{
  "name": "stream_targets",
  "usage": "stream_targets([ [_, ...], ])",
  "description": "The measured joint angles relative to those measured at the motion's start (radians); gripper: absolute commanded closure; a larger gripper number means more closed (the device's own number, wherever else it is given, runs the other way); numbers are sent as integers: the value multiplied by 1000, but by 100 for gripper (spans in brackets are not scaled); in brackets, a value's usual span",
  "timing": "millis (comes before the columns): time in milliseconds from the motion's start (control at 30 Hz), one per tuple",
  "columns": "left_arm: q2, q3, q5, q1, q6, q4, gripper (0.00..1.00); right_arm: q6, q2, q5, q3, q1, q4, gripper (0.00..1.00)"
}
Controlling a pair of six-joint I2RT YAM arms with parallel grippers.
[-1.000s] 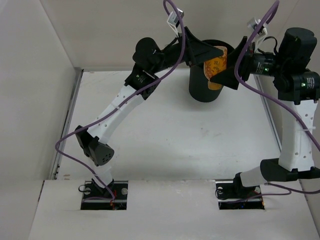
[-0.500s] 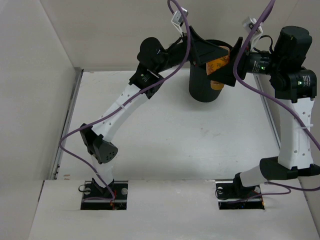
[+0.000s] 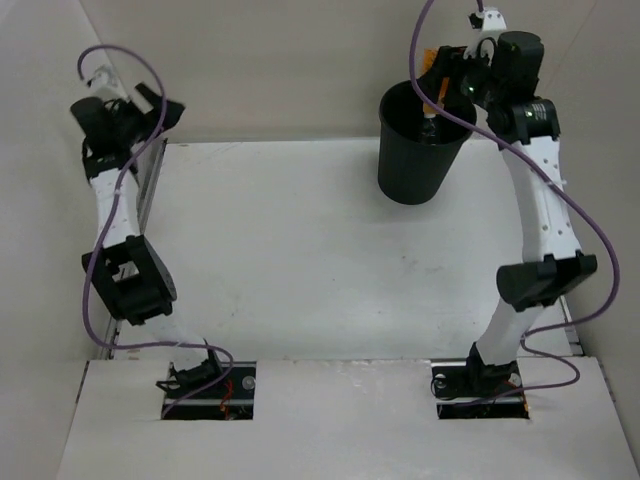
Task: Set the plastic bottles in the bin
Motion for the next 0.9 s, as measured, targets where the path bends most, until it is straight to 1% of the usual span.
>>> stream_targets([
  [67,-40,-127,-20,107,92,-48,0,-10,88,90,45,-4,8,100],
  [133,-113,-250,-27,157,159,-84,0,-24,160,174,70,-6,9,100],
  [200,-224,-364,-26,170,212,-109,0,-36,221,262,86,-7,8,100],
  [300,-446,-489,-17,148,277,-120,0,-49,285,370,99,-11,3,99],
  [333,-517,-516,-13,139,290,-119,0,-52,297,392,102,-11,0,92],
  [367,-592,-539,-9,127,303,-115,0,-53,310,412,110,-11,-5,82],
  [400,-660,-555,-4,114,313,-111,0,-54,320,426,121,-11,-6,59],
  [433,-715,-566,2,100,322,-108,0,-56,330,439,134,-11,-6,31],
  [467,-750,-573,6,87,330,-109,0,-56,336,445,145,-11,-6,7],
  [500,-784,-576,8,74,336,-109,0,-53,338,451,154,-11,-6,0],
  [633,-820,-577,4,48,356,-127,0,-63,338,451,200,-11,-2,0],
  [900,-773,-584,-35,29,382,-237,0,-63,336,428,212,-11,-23,0],
])
